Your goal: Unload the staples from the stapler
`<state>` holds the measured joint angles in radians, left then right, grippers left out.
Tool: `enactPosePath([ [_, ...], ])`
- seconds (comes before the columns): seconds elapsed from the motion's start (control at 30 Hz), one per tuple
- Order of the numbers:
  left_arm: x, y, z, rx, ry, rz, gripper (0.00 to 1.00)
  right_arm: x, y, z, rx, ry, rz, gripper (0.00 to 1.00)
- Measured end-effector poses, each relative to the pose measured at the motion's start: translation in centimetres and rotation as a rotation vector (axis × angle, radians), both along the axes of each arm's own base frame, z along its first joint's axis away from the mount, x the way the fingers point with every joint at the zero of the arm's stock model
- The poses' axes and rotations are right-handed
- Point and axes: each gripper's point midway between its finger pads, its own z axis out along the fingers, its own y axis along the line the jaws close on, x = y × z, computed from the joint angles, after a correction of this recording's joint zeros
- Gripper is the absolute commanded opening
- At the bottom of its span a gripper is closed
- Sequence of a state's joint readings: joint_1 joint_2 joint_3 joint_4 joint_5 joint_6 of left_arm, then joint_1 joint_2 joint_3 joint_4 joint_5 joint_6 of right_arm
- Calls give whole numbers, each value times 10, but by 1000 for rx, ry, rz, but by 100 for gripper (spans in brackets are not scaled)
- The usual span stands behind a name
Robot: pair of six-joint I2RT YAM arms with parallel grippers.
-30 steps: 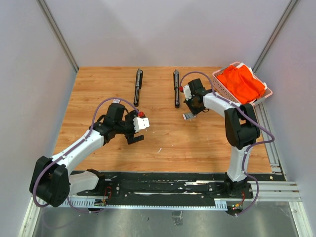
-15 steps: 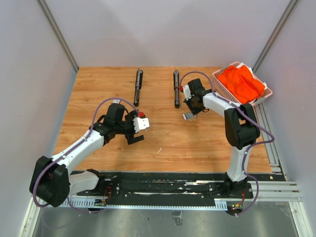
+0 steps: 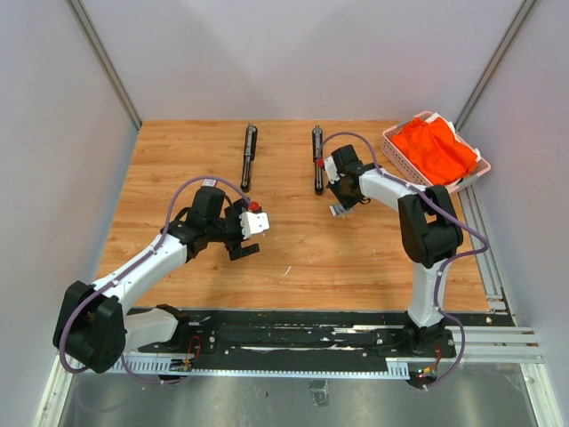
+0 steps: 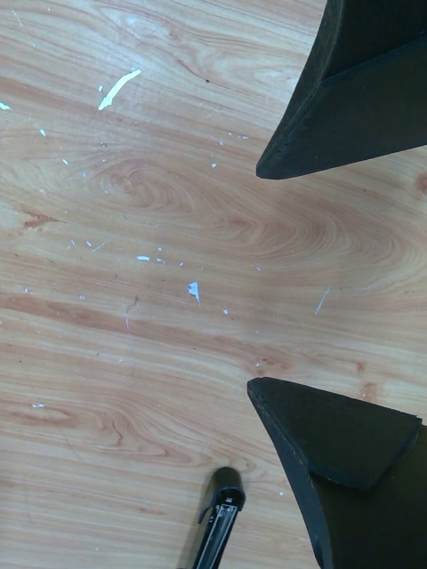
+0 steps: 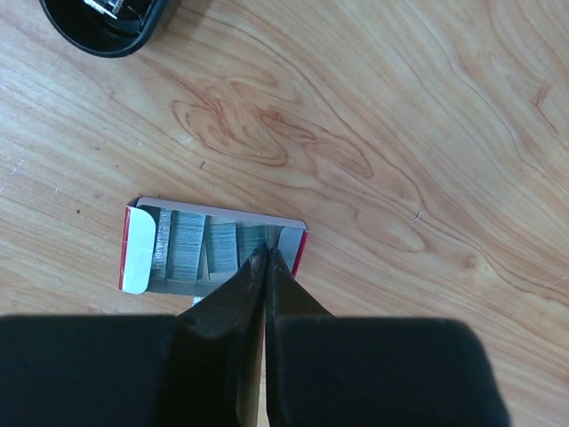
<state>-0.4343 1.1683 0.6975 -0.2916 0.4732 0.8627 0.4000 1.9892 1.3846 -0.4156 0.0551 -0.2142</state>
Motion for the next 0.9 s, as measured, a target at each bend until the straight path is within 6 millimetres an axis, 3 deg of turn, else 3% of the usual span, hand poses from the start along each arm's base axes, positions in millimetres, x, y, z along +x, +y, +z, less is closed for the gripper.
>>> enactPosePath([
  [0.9,-1,0,-1,1,3,0,98,1,2,8,-13,-23,-1,14],
])
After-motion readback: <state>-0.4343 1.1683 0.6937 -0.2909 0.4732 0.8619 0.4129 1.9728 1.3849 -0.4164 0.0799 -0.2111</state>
